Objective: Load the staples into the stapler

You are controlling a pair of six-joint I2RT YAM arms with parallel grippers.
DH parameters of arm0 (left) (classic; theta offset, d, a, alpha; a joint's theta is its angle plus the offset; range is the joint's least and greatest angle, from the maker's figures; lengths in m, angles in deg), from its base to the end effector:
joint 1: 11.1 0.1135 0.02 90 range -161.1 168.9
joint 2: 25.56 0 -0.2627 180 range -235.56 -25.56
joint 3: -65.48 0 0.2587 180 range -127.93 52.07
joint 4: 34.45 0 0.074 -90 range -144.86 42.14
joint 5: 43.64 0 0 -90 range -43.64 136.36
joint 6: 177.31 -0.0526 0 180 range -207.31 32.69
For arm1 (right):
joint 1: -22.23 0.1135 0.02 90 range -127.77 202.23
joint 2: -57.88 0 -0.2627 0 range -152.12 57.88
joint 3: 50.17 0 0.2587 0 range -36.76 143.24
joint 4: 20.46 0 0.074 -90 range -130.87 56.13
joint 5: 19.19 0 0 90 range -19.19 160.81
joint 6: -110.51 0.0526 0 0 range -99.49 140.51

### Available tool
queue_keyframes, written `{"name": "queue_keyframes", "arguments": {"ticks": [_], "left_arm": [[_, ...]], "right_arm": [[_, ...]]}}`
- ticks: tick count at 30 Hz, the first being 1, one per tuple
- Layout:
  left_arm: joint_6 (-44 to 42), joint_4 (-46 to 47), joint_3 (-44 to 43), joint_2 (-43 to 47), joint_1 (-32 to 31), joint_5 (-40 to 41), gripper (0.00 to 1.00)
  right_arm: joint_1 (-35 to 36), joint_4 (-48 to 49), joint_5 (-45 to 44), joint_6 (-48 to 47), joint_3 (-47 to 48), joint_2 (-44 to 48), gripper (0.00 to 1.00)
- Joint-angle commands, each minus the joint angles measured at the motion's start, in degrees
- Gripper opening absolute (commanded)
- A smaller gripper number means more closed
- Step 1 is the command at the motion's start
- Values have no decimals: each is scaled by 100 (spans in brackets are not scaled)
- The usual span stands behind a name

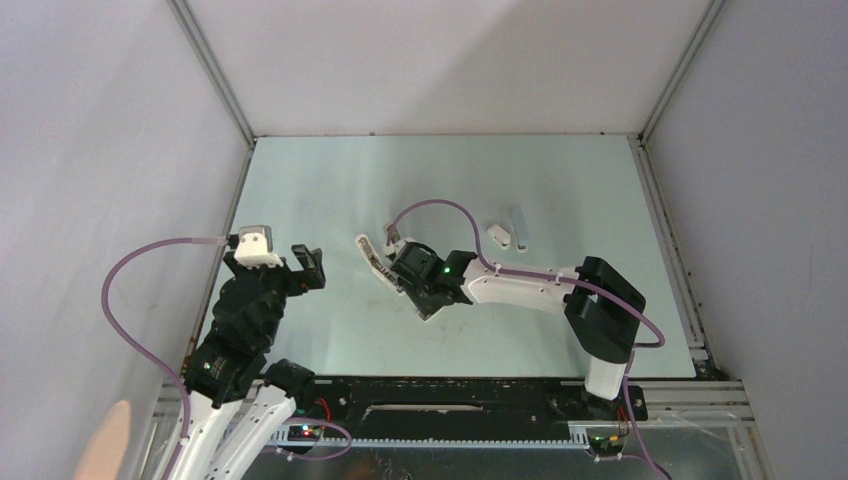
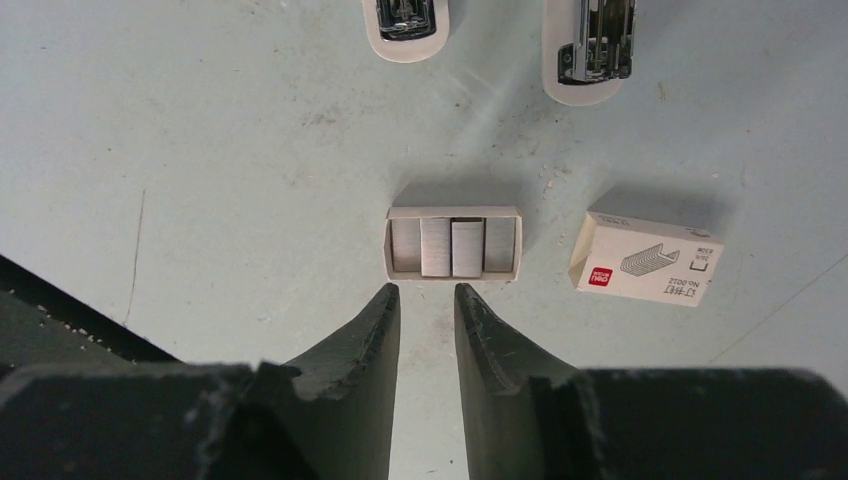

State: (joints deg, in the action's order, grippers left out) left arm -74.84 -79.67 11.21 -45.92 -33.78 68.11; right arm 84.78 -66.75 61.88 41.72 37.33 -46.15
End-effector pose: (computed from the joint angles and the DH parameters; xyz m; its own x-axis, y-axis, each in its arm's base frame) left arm 0.1080 -0.0240 0.3251 -0.1816 -0.1415 -0.9731 -0.0167 0.9899 -0.1408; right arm 0.1867 0.3416 0.1827 -0.6876 -0.5484 -0.4758 -0.6384 0.7688 0.0365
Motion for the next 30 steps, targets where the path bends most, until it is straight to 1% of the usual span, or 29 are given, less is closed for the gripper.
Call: {"name": "queue_keyframes", "arguments": {"ticks": [1, 4, 13, 18, 25, 30], "left_arm": [[-43, 173, 17, -78, 79, -85, 100], [-43, 175, 17, -91, 87, -101, 100], [-43, 180, 17, -117, 132, -118, 100], [-43, 187, 17, -126, 149, -137, 100], [-43, 197, 17, -135, 166, -169, 100], [-43, 199, 17, -152, 174, -193, 100]], "right_arm": [[32, 121, -156, 135, 27, -176, 28], [43, 96, -211, 175, 86, -294, 26], [94, -69, -472, 254, 234, -608, 26], [144, 12, -470, 261, 238, -657, 29], [152, -28, -513, 274, 322, -807, 36], [142, -45, -579, 269, 354, -869, 37]]}}
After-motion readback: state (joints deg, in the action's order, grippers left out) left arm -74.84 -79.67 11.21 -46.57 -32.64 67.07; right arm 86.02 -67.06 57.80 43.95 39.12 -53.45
